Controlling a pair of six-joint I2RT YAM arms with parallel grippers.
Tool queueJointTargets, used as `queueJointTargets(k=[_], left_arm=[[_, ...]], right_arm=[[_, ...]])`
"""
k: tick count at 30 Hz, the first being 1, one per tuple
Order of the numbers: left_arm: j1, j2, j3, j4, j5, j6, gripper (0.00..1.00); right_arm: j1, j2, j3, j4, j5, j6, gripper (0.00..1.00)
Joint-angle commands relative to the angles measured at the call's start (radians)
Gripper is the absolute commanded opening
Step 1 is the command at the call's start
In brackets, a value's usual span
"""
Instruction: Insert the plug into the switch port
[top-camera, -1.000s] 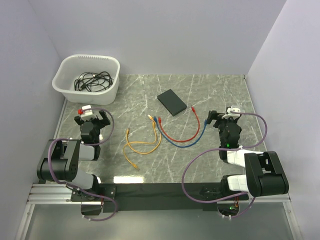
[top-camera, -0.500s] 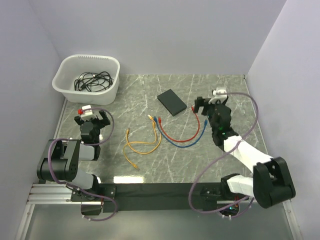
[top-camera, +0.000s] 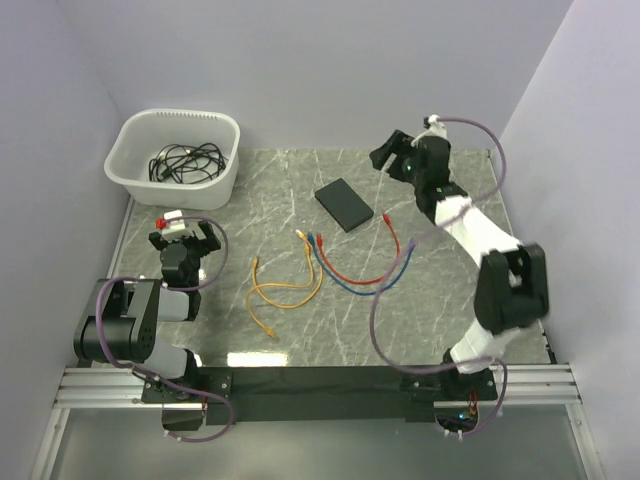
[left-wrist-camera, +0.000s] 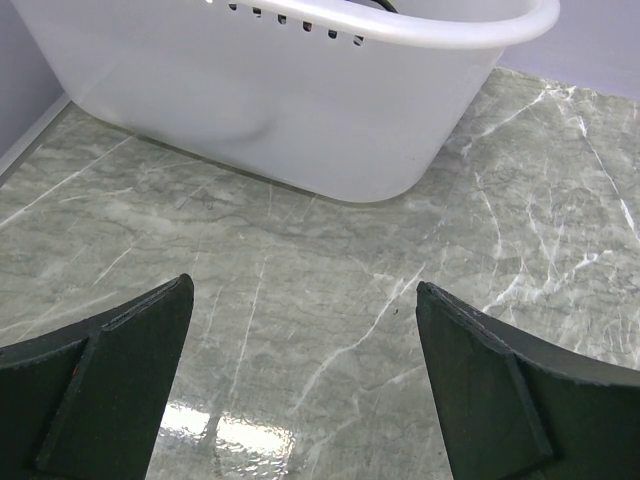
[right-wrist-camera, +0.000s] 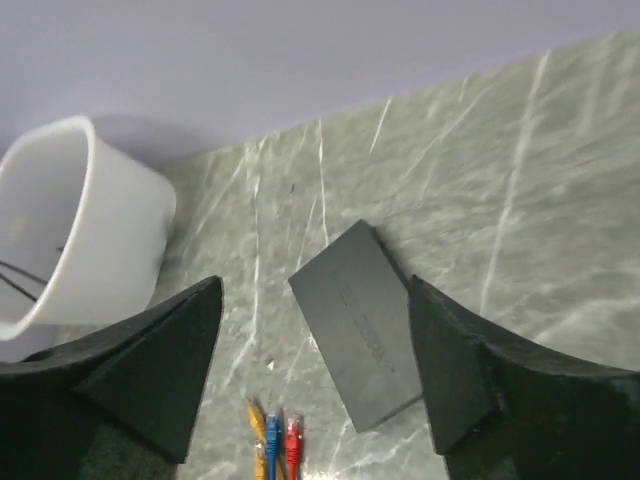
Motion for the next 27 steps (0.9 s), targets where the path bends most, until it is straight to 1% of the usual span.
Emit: queueJointTargets(k=[1,2,4,9,10,18,22,23,27], left_arm=[[-0.004,-0.016,0.007,0.053,0.014,0.011,0.99],[-0.004,-0.016,0.006,0.054,0.014,0.010,0.99],[-0.004,-0.017,0.007,0.050,0.017,0.011,0.99],[-0.002,-0.017,0.006,0.056,0.016,0.010,0.99],[-0.004,-0.016,0.006,0.053,0.017,0.010,0.99],[-0.004,-0.017,0.006,0.053,0.017,0.011,0.99],[-0.004,-0.016,0.006,0.054,0.016,0.011,0.99],[-0.004,-0.016,0.006,0.054,0.017,0.011,0.99],[-0.004,-0.017,0.007,0.053,0.016,0.010,0.99]], right_arm=[[-0.061,0.177,0.129,-0.084,-0.262,0.128,0.79],[-0.087,0.213,0.147,-0.060,-0.357,0.190,0.78],[-0.103,0.301,0.173,0.023,-0.439,0.261,0.76],[-0.098,0.454,0.271,0.045,-0.493,0.310,0.71],[-0.096,0.489,0.285,0.039,-0.493,0.315,0.71],[-0.073,0.618,0.405,-0.032,-0.455,0.329,0.70],[-0.044,0.696,0.478,-0.116,-0.412,0.318,0.68],[-0.035,0.705,0.510,-0.141,-0.381,0.306,0.68],[-0.015,0.738,0.551,-0.214,-0.304,0.284,0.68]])
